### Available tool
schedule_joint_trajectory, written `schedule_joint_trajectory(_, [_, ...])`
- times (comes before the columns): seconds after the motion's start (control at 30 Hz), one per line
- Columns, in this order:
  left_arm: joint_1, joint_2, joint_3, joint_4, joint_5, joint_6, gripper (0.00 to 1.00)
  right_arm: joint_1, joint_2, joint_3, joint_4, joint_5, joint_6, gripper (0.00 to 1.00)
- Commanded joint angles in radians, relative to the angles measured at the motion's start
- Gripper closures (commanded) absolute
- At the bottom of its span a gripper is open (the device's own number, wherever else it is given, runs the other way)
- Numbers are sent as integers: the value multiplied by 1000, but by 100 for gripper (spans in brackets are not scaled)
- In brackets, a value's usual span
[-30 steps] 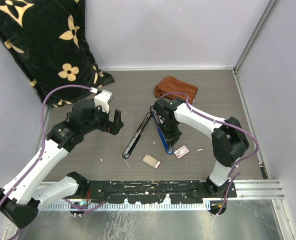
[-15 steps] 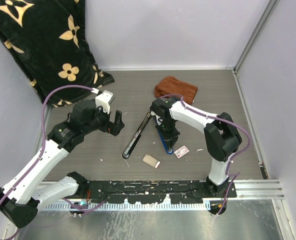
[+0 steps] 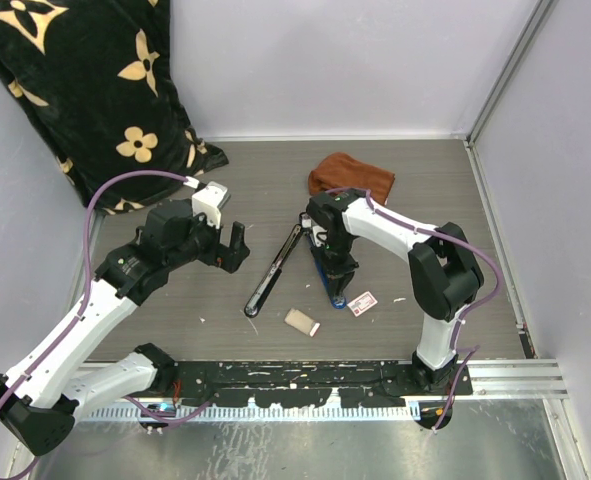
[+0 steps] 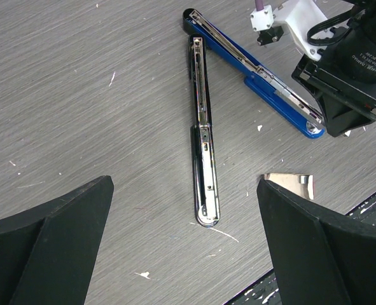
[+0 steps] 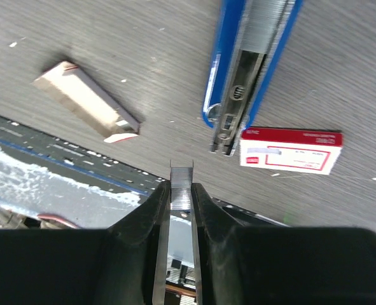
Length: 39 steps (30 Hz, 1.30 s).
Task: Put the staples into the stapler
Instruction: Place the staple in the staple box.
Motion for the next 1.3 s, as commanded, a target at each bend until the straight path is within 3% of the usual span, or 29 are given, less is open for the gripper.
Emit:
schedule_joint_trajectory(0.0, [-4,-23,20,38,-9,11,1,-3,-36,24,22,-175,-22,83])
schedule_joint_trajectory(0.23, [-4,-26,20,39,-5,8,1,-3,-107,3,63,-443,-28,83])
schedule_joint_trajectory(0.4, [-4,-27,18,41,-11,10,0,-3,-143,-39,88,-468,-13,83])
schedule_joint_trajectory(0.5, [-4,-29,16,42,-18,10,0,29,-169,-48,100,-356,-2,83])
schedule_joint_trajectory(0.9, [-4,-20,11,43,-45,17,0,353,-271,-142,318,284,106,84])
schedule_joint_trajectory(1.07, [-4,-16,10,41,-56,22,0,411,-257,-222,465,312,90,83])
schedule_joint_trajectory(1.27, [-3,-8,11,41,-69,25,0,459,-181,-243,524,366,35,83])
